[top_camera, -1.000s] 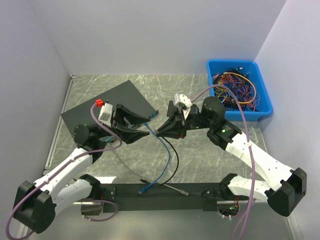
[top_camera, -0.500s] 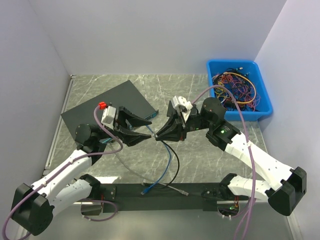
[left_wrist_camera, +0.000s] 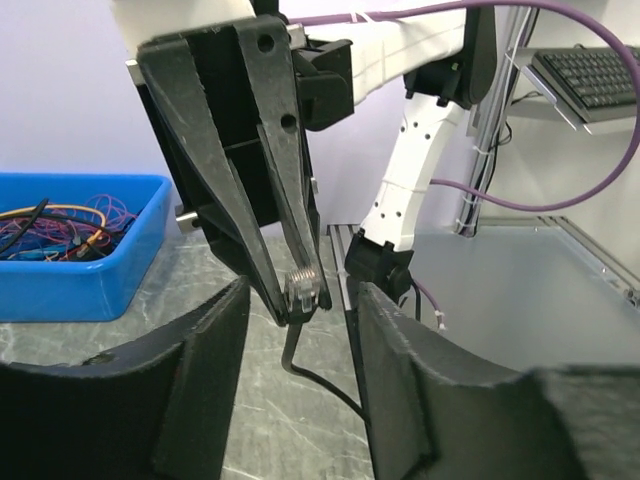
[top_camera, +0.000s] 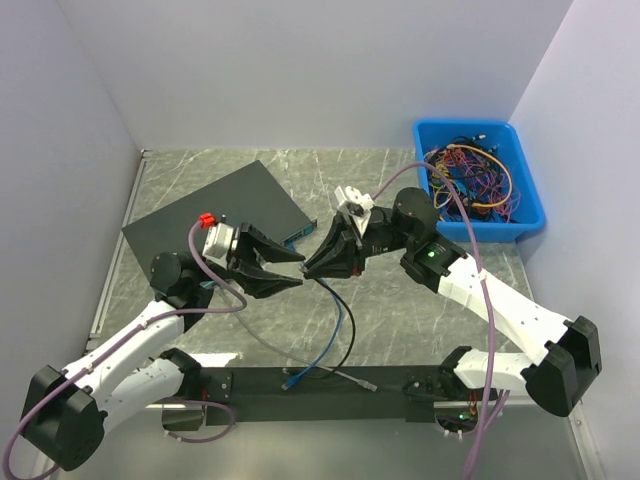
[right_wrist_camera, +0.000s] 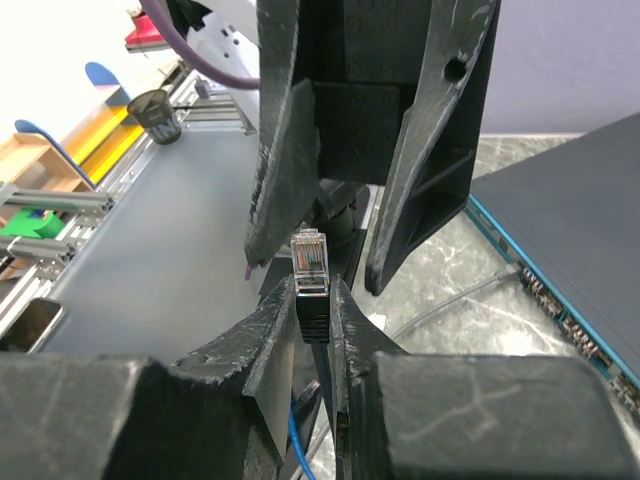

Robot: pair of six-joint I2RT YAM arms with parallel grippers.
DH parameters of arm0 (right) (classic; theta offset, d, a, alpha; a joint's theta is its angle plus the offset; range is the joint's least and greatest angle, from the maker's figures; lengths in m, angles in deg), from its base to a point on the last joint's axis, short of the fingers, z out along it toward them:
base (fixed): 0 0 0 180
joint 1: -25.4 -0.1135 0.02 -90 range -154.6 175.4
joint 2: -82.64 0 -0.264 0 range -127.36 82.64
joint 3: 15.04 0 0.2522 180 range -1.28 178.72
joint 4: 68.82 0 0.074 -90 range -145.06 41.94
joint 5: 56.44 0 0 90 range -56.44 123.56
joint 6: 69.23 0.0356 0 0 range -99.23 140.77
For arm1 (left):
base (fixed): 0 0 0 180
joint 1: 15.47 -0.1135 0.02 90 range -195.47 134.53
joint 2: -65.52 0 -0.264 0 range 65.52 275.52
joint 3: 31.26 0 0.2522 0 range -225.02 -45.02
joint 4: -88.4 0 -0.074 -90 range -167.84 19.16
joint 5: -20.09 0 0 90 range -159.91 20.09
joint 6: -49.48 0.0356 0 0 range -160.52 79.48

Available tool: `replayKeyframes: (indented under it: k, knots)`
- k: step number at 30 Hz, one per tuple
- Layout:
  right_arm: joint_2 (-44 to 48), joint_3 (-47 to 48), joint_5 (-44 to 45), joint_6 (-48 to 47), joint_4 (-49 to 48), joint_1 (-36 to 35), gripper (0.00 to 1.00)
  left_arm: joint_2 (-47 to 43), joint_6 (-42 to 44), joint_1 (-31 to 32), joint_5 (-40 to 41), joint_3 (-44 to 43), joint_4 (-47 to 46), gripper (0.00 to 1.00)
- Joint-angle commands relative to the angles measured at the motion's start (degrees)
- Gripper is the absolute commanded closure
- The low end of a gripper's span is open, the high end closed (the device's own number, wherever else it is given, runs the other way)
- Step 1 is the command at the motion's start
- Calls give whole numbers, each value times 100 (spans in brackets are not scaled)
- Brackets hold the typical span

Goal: Insert the plug into the switch port

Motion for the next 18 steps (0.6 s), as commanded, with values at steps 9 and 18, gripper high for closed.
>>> replayKeyframes:
  k: [9, 18]
  knots:
    - [-61, 346, -216, 360, -622, -44, 100, -122, 251, 118, -239, 7, -179, 54]
    - [-132, 284, -251, 361, -578, -150, 100, -386, 373, 136, 42, 77, -31, 54]
